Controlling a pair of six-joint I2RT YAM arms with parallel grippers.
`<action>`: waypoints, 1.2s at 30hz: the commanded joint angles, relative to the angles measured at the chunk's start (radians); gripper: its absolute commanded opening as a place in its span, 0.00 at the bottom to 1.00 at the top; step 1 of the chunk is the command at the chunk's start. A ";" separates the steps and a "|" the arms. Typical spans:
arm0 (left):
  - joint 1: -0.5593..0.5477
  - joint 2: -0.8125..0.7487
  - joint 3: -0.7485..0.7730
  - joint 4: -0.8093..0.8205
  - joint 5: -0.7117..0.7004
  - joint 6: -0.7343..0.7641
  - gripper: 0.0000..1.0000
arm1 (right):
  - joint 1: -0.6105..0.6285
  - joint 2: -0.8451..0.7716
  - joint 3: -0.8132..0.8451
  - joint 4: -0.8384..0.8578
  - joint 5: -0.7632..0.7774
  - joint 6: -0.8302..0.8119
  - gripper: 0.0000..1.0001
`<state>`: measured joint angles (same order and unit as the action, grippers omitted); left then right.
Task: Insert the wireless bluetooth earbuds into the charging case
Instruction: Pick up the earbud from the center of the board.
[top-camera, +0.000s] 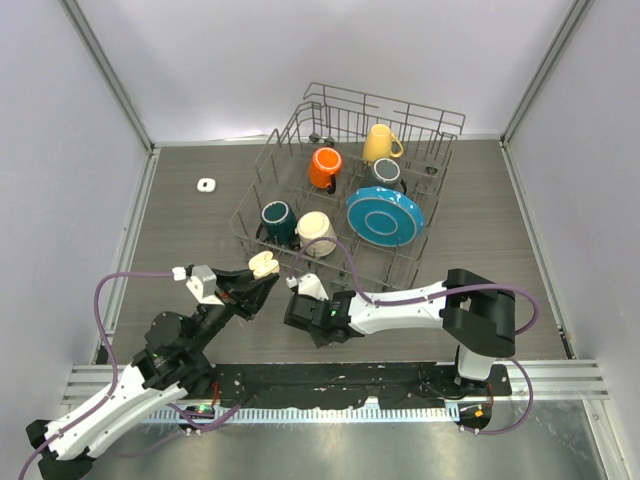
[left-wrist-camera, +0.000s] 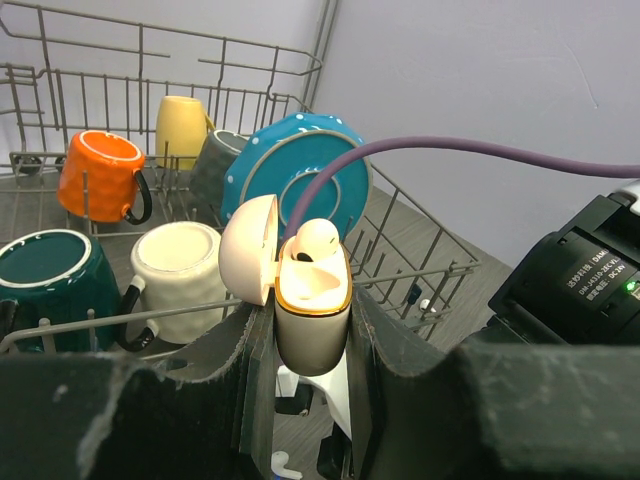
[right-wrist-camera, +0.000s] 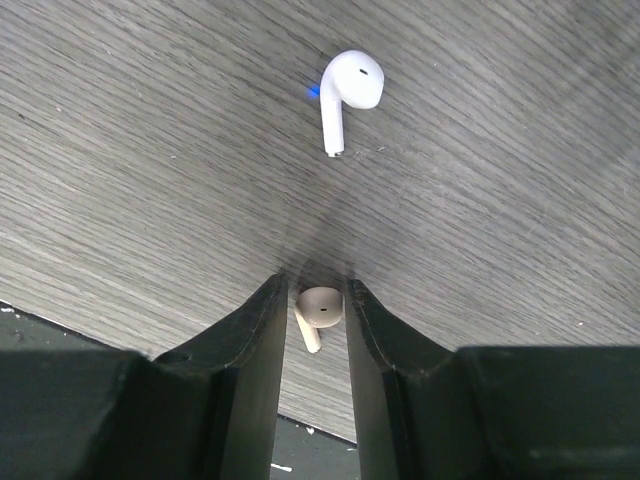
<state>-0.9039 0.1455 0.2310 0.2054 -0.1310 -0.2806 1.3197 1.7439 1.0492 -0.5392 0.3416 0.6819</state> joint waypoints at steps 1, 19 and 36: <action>-0.004 -0.014 -0.002 0.020 -0.012 0.006 0.00 | 0.001 0.008 0.009 -0.035 -0.033 -0.031 0.35; -0.003 0.023 0.007 0.042 -0.002 0.003 0.00 | 0.003 -0.001 -0.021 -0.013 -0.067 -0.044 0.36; -0.003 0.063 0.010 0.069 0.005 0.001 0.00 | 0.000 -0.004 -0.029 -0.039 -0.058 -0.047 0.38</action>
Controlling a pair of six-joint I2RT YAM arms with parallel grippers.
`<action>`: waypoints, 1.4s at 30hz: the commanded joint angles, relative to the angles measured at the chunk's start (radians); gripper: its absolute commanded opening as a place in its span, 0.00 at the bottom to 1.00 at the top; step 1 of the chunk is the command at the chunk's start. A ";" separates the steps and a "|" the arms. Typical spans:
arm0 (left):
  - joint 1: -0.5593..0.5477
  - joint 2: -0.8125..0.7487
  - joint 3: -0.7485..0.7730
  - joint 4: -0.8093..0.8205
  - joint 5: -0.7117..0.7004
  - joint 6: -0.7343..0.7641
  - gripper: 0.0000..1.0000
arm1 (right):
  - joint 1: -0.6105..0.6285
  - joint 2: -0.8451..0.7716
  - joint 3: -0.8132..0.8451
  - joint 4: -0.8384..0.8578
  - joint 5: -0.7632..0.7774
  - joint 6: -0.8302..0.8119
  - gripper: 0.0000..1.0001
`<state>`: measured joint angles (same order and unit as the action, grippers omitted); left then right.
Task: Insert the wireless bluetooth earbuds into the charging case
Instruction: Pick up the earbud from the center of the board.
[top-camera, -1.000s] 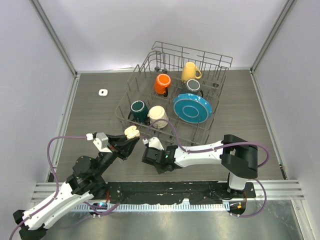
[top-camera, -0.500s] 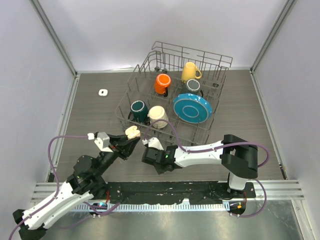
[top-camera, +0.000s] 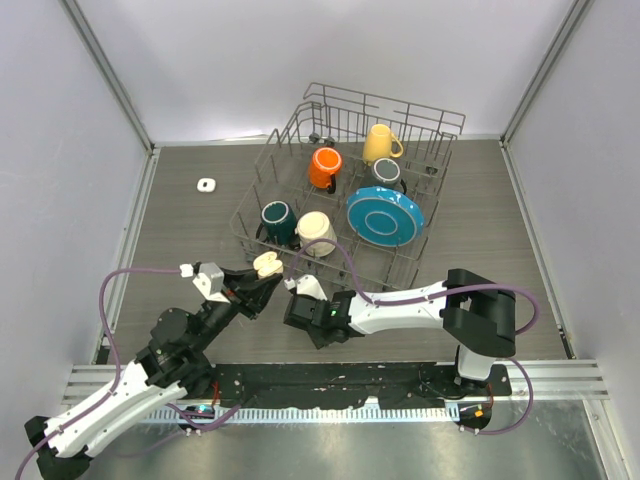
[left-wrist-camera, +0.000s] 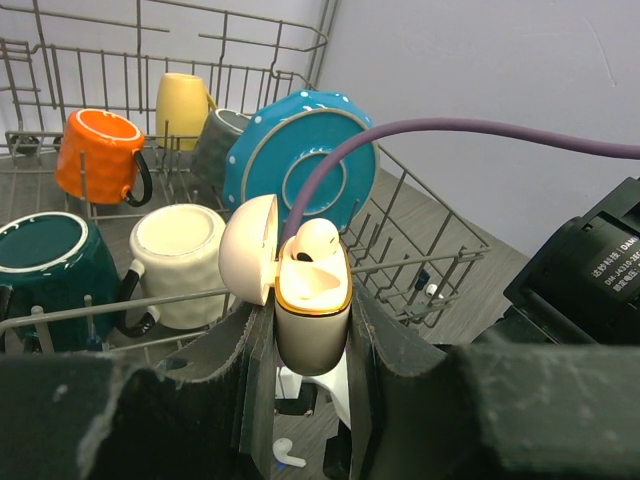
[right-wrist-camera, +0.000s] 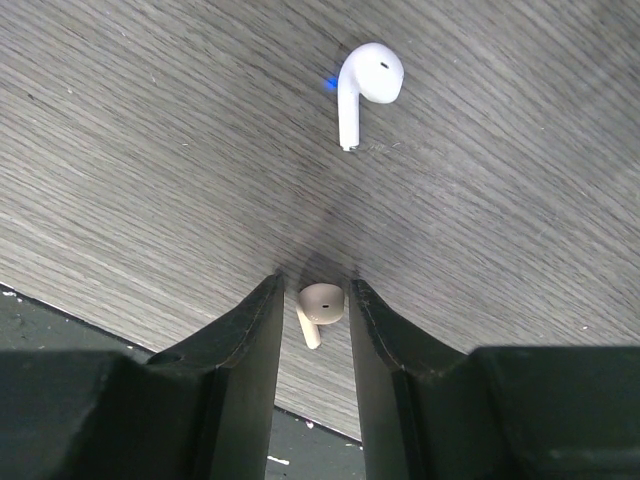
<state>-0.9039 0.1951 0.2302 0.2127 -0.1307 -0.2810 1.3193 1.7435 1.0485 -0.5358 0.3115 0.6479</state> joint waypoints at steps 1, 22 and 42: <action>-0.003 0.012 0.011 0.062 0.005 0.000 0.00 | 0.001 -0.009 -0.028 -0.043 -0.028 -0.011 0.38; -0.003 0.015 0.009 0.063 0.003 -0.003 0.00 | 0.000 -0.016 -0.053 -0.043 -0.031 0.012 0.41; -0.004 0.017 0.008 0.060 0.002 -0.006 0.00 | 0.000 -0.021 -0.062 -0.036 -0.046 0.007 0.37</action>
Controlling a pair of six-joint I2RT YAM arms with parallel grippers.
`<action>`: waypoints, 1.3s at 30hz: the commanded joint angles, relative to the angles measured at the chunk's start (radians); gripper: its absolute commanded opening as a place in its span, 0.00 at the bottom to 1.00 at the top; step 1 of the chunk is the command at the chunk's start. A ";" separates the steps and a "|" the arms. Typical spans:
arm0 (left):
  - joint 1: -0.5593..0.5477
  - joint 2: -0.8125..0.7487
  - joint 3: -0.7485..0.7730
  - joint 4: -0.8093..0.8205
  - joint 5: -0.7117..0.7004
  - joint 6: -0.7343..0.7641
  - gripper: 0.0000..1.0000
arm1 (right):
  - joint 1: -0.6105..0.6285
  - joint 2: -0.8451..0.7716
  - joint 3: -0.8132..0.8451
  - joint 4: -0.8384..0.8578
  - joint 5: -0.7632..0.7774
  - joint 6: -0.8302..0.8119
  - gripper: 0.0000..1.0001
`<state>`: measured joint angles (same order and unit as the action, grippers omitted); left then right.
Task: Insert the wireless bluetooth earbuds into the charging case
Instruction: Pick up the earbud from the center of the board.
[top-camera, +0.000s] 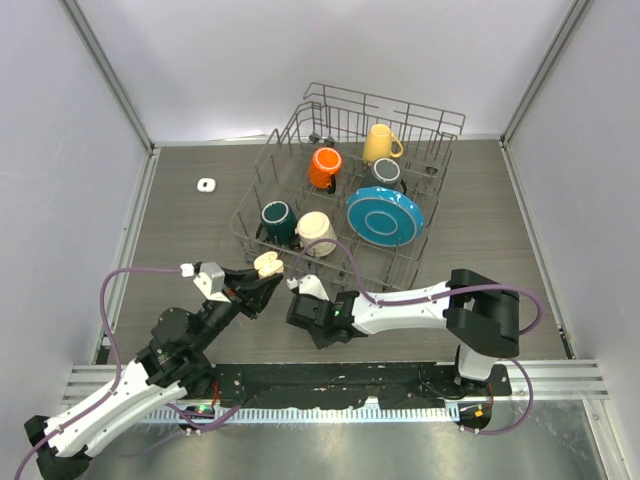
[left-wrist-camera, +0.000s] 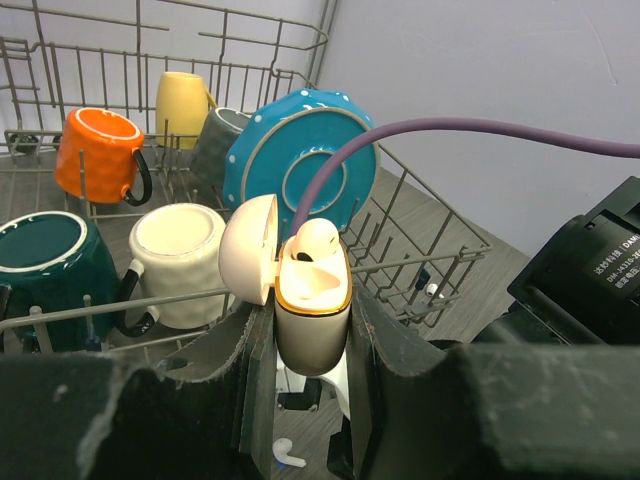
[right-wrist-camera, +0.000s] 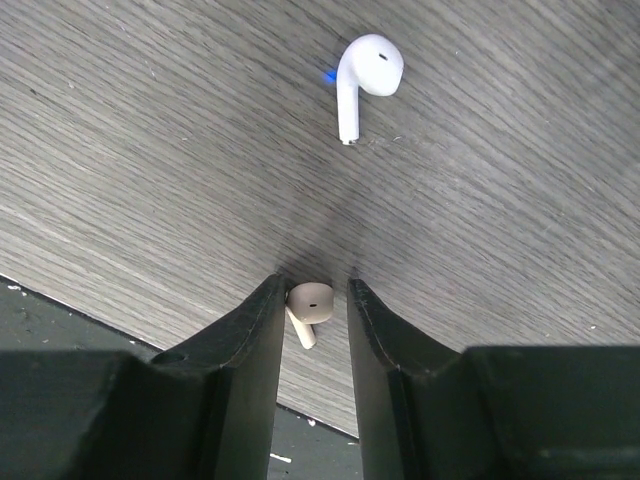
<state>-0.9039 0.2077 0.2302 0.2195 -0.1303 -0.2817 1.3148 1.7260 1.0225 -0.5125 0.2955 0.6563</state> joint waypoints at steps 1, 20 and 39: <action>-0.003 0.002 0.009 0.054 0.001 -0.005 0.00 | 0.004 -0.006 -0.039 -0.060 -0.032 -0.006 0.37; -0.003 0.022 0.011 0.066 0.003 -0.010 0.00 | 0.000 0.010 -0.042 -0.041 -0.048 -0.015 0.26; -0.003 0.050 0.014 0.104 0.003 -0.001 0.00 | 0.004 -0.364 -0.018 -0.063 0.290 0.111 0.01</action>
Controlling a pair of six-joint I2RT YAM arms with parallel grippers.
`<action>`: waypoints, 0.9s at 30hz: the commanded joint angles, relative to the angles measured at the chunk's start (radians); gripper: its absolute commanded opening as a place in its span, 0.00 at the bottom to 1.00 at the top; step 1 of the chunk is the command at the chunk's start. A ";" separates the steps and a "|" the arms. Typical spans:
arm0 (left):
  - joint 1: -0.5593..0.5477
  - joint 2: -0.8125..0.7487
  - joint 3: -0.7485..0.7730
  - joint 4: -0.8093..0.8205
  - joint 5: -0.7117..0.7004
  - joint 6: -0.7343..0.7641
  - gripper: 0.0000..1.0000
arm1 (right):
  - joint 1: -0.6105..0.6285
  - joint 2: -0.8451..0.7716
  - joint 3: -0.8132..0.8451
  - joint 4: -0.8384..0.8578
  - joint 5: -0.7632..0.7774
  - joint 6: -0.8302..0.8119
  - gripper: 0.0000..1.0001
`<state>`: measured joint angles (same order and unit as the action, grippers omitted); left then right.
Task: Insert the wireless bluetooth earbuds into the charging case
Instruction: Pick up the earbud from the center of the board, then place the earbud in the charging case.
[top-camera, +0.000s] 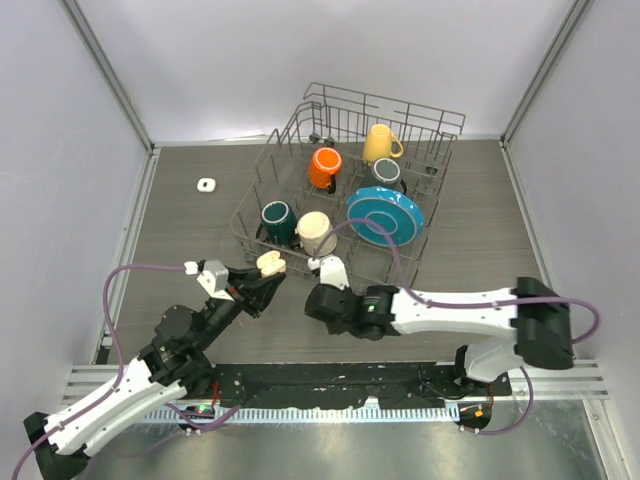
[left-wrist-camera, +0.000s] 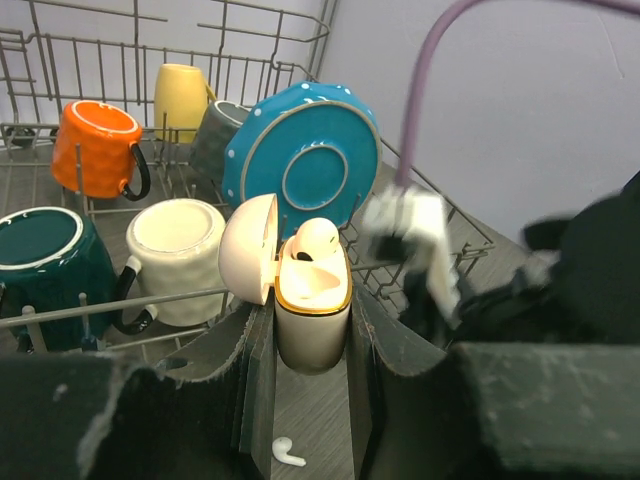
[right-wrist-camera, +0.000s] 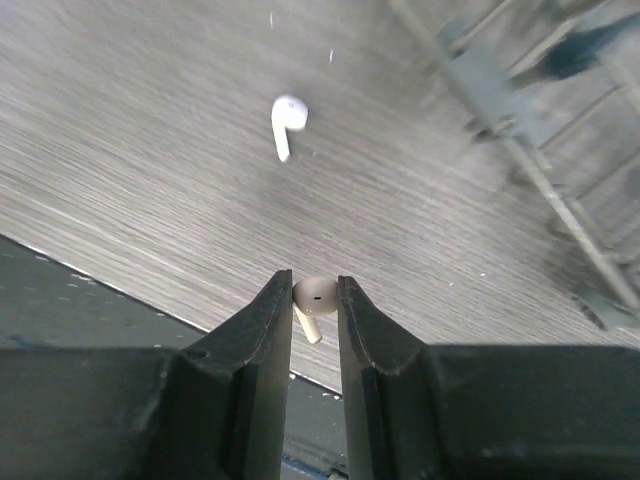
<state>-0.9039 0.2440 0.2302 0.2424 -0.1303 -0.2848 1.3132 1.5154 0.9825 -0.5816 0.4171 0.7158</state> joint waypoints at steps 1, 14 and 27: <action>-0.004 0.020 0.014 0.086 0.004 0.001 0.00 | 0.011 -0.215 0.022 0.020 0.195 0.053 0.01; -0.003 0.095 0.000 0.231 0.092 0.021 0.00 | 0.023 -0.578 -0.051 0.432 0.437 -0.018 0.01; -0.004 0.273 0.061 0.328 0.222 0.088 0.00 | 0.031 -0.478 0.007 0.721 0.335 -0.108 0.01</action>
<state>-0.9039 0.4904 0.2337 0.4786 0.0509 -0.2413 1.3346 1.0412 0.9443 -0.0101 0.7734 0.6411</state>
